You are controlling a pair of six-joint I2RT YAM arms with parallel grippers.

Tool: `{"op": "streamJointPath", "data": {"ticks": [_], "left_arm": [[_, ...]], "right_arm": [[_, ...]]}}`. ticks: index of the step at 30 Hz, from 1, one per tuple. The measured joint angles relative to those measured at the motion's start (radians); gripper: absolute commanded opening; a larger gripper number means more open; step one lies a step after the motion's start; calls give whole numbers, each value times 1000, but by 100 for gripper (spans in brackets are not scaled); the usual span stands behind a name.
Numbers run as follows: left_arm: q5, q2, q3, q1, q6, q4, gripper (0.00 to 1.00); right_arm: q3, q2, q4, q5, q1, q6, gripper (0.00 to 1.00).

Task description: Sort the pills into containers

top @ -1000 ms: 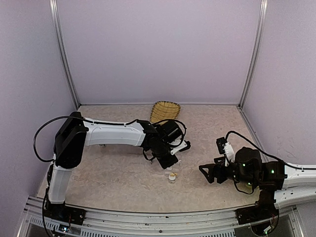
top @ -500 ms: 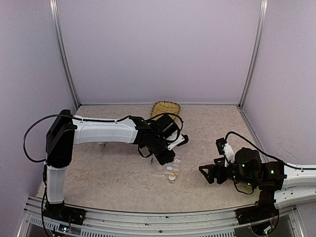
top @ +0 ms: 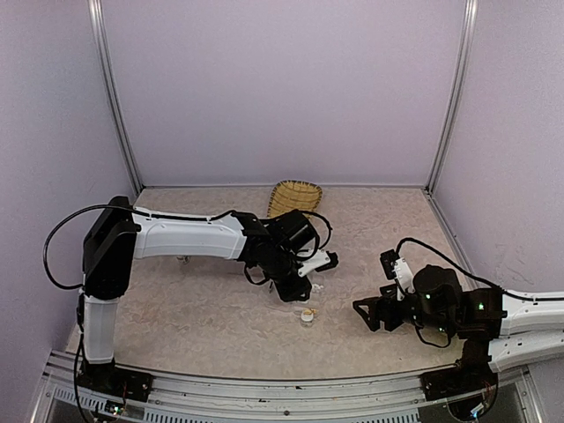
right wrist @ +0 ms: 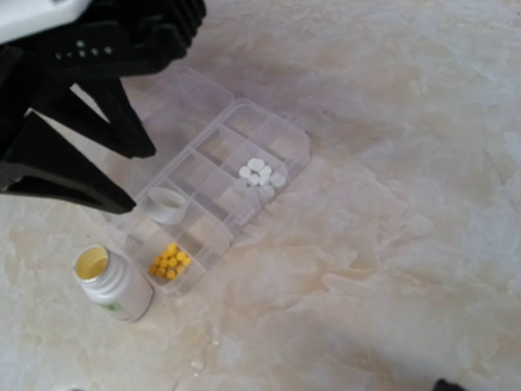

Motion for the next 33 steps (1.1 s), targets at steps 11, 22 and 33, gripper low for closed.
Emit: {"op": "streamJointPath", "data": {"ticks": [11, 22, 33], "left_arm": [[47, 57, 37, 16, 83, -15, 28], [64, 66, 41, 36, 100, -27, 28], [102, 84, 45, 36, 109, -51, 23]], "right_arm": [[0, -2, 0, -6, 0, 1, 91], [2, -2, 0, -12, 0, 1, 91], [4, -2, -1, -12, 0, 0, 91]]}}
